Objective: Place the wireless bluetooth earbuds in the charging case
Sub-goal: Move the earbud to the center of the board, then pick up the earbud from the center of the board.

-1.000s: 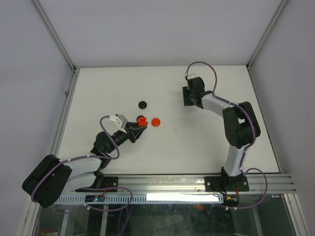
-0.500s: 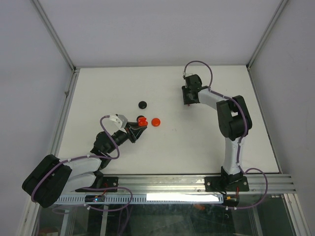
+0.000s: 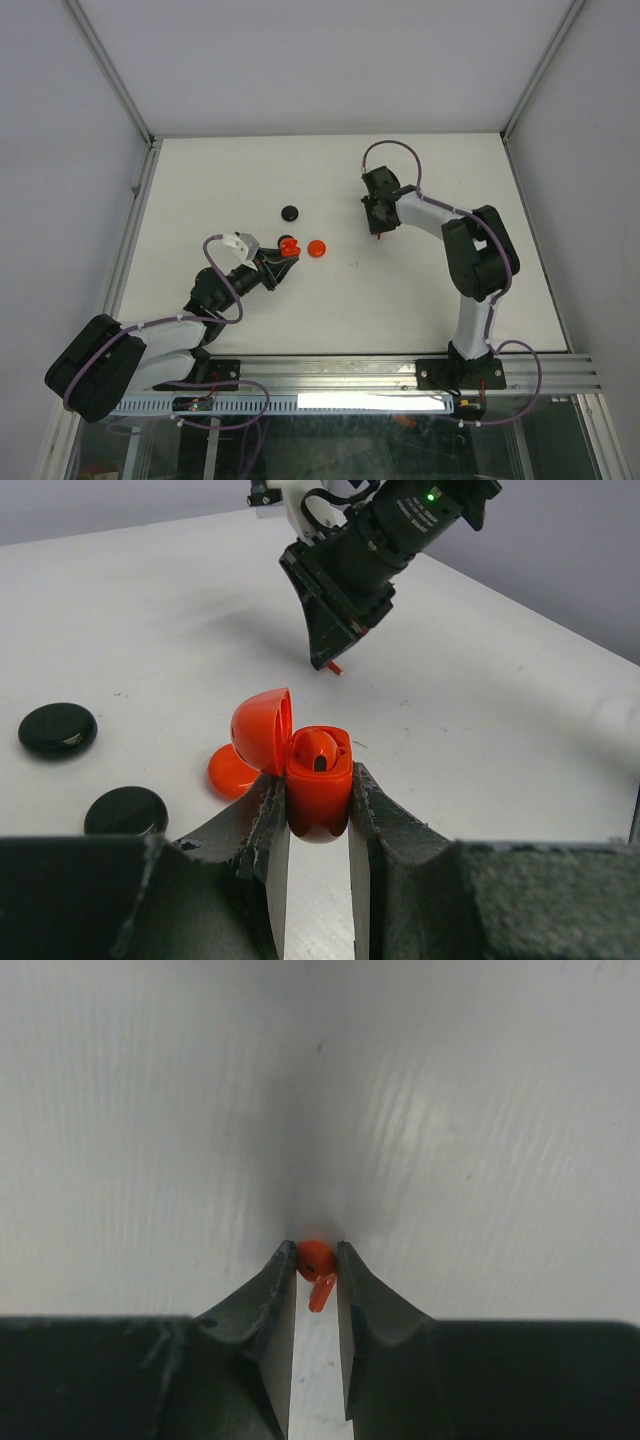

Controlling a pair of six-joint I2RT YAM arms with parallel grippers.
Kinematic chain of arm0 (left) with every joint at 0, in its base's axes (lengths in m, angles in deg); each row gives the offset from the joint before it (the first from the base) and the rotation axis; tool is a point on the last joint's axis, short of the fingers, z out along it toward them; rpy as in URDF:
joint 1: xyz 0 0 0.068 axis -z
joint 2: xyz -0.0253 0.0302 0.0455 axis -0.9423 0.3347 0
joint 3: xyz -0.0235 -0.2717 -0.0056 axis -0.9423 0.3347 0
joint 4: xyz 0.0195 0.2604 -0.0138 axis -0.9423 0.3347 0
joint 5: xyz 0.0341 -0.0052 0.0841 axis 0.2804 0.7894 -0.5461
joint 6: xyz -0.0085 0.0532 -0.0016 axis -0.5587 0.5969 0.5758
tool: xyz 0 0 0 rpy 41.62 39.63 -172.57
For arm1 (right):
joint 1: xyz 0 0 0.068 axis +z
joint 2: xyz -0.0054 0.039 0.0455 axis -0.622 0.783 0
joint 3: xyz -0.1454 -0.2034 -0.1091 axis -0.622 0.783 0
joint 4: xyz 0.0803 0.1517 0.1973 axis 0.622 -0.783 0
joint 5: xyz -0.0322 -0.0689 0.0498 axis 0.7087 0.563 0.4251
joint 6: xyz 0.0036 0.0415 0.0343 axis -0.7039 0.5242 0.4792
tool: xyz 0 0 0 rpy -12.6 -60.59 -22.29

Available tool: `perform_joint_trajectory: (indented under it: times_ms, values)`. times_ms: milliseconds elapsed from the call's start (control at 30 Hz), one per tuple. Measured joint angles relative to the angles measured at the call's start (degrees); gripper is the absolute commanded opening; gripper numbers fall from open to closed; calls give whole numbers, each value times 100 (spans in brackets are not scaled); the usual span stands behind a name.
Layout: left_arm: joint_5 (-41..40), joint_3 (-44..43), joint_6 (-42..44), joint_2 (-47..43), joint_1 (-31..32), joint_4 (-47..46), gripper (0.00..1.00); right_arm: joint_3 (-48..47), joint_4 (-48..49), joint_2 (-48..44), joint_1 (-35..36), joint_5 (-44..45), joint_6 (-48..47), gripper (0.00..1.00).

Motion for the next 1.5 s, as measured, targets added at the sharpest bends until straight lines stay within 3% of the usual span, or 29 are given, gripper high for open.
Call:
perform_joint_trajectory:
  times_ms: [500, 800, 1500]
  values:
    - [7, -2, -17, 0, 0, 0, 0, 682, -1298, -699, 828, -435, 525, 33]
    - [46, -2, -24, 0, 0, 0, 0, 435, -1867, -555, 822, -540, 146, 34]
    - [81, -57, -24, 0, 0, 92, 0, 28, -1989, -225, 752, -568, -431, 29]
